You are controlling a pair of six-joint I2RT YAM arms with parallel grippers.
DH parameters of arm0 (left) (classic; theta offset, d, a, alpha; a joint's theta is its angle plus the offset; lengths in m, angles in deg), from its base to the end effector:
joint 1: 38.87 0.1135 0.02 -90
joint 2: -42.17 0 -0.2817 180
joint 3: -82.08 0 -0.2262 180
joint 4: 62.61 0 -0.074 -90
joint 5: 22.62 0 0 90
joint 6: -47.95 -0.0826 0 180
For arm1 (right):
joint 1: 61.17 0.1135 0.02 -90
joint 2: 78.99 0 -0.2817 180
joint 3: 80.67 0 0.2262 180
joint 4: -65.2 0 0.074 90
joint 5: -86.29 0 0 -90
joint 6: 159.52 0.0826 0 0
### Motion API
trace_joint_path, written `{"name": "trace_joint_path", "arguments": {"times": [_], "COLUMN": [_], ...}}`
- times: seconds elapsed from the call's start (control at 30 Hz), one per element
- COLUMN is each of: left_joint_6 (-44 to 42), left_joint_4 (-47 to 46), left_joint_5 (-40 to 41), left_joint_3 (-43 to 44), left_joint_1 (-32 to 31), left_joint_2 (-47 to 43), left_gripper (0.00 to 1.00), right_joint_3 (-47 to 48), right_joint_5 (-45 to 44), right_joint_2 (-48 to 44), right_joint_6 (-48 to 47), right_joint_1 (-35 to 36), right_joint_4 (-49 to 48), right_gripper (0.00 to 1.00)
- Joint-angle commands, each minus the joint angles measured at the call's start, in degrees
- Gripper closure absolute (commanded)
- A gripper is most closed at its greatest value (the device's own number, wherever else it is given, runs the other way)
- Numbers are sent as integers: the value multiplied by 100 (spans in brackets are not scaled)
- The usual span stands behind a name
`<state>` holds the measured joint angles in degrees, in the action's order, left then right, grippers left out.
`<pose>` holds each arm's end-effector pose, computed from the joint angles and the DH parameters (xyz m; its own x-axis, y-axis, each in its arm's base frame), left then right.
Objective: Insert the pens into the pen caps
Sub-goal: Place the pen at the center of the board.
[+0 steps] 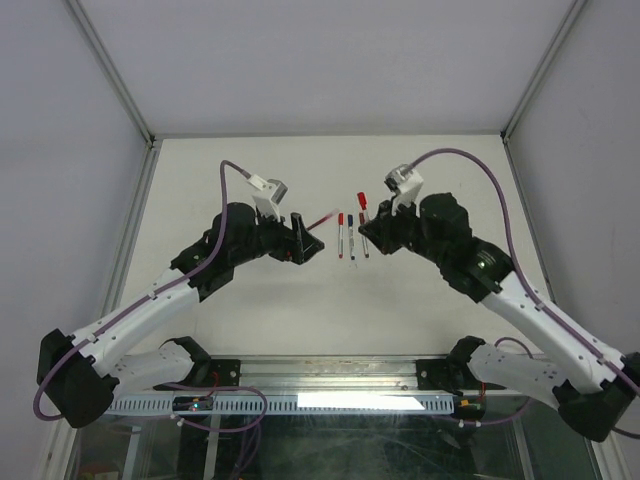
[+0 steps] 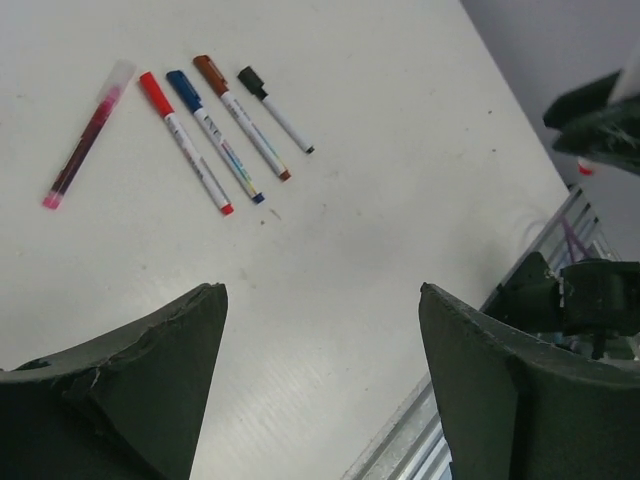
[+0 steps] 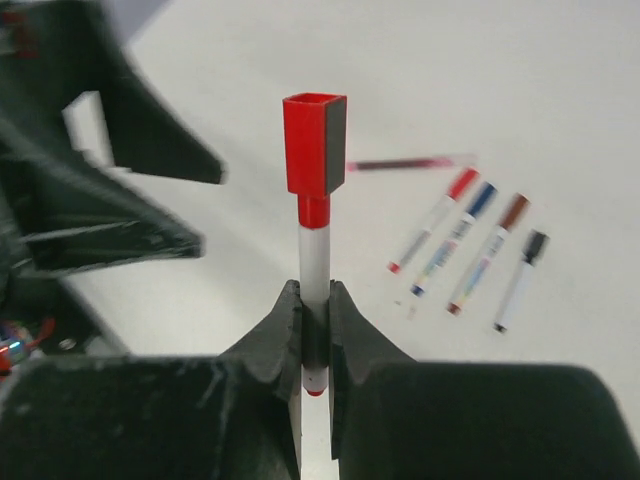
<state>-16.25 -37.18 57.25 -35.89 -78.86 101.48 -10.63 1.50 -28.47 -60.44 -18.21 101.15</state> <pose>0.1787 -0.1689 0.3065 -0.5957 -0.0595 -0.8010 0.5528 0.6931 -0.4626 0.1442 0.1445 0.3623 -0.3216 -0.0847 -0.9431 -0.7004 0.6915 0.1767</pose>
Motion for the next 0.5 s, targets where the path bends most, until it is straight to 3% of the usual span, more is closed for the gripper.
{"name": "trace_joint_path", "arguments": {"times": [0.0, 0.13, 0.3, 0.47], "left_joint_6": [-367, -511, -643, -709], "left_joint_4": [513, 750, 1041, 1225], "left_joint_5": [363, 525, 694, 748], "left_joint_3": [393, 458, 405, 316], "left_joint_1": [89, 102, 96, 102], "left_joint_2": [156, 99, -56, -169], "left_gripper": [21, 20, 19, 19], "right_joint_3": [891, 1269, 1348, 1521], "right_joint_5": [-1389, -1315, -779, -524], "right_joint_2": [1197, 2120, 2993, 3869], "right_joint_6": [70, -29, -174, -596], "right_joint_1": [-328, -904, -1841, -2192], "right_joint_4": [1482, 1939, 1807, 1776], "right_gripper": [100, 100, 100, 98]}}
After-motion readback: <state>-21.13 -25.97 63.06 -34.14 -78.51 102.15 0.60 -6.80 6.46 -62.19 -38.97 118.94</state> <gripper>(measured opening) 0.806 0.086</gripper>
